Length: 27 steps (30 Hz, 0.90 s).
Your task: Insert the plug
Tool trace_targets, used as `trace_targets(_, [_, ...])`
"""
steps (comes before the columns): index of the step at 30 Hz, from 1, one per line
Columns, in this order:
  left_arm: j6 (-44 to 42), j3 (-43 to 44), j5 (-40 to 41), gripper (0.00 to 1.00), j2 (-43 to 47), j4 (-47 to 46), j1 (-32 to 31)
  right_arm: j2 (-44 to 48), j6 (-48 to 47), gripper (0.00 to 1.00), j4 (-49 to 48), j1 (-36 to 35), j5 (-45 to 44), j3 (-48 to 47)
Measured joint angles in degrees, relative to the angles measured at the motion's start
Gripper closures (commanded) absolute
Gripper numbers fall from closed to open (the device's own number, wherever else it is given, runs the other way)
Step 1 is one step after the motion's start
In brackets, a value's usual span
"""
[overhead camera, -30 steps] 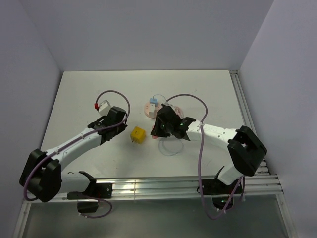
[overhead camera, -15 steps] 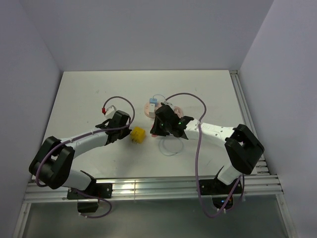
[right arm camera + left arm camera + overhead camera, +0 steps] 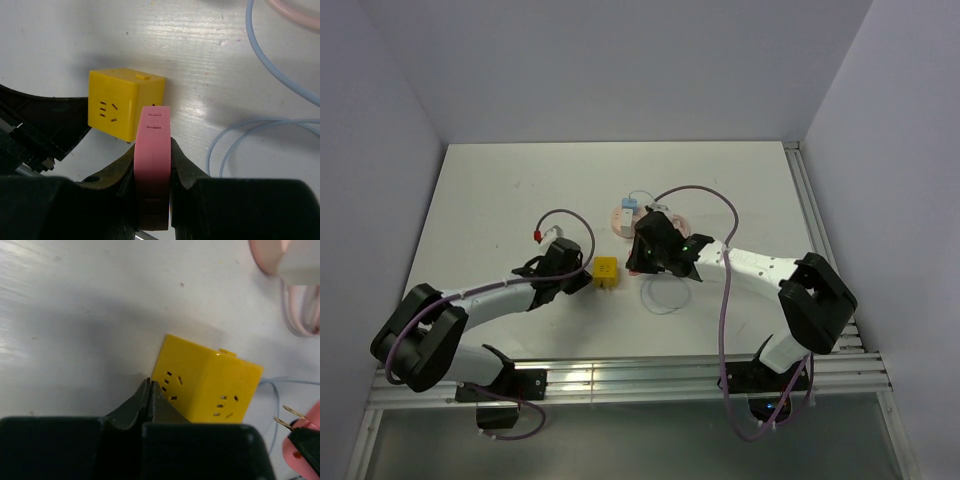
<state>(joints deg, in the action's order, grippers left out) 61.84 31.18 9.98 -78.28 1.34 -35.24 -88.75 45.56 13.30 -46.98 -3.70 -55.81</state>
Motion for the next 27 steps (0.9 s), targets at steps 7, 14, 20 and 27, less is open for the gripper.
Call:
trace_targets(7, [0.44, -1.09, -3.67, 1.0, 0.09, -6.67, -2.8, 0.39, -2.27, 1.0, 0.9, 0.07, 0.24, -0.07])
trace_targets(14, [0.87, -2.32, -5.57, 1.0, 0.83, -9.25, -3.91, 0.42, -8.85, 1.0, 5.22, 0.39, 1.42, -4.24])
trace_targets(20, [1.55, -3.54, -4.0, 0.99, 4.79, -7.52, -4.22, -2.56, -16.79, 1.0, 11.56, 0.42, 2.27, -14.88])
trace_targets(27, [2.23, -3.67, -2.97, 0.75, 4.96, -6.56, -4.22, -11.17, -20.68, 1.0, 19.15, -0.57, 1.6, -24.48])
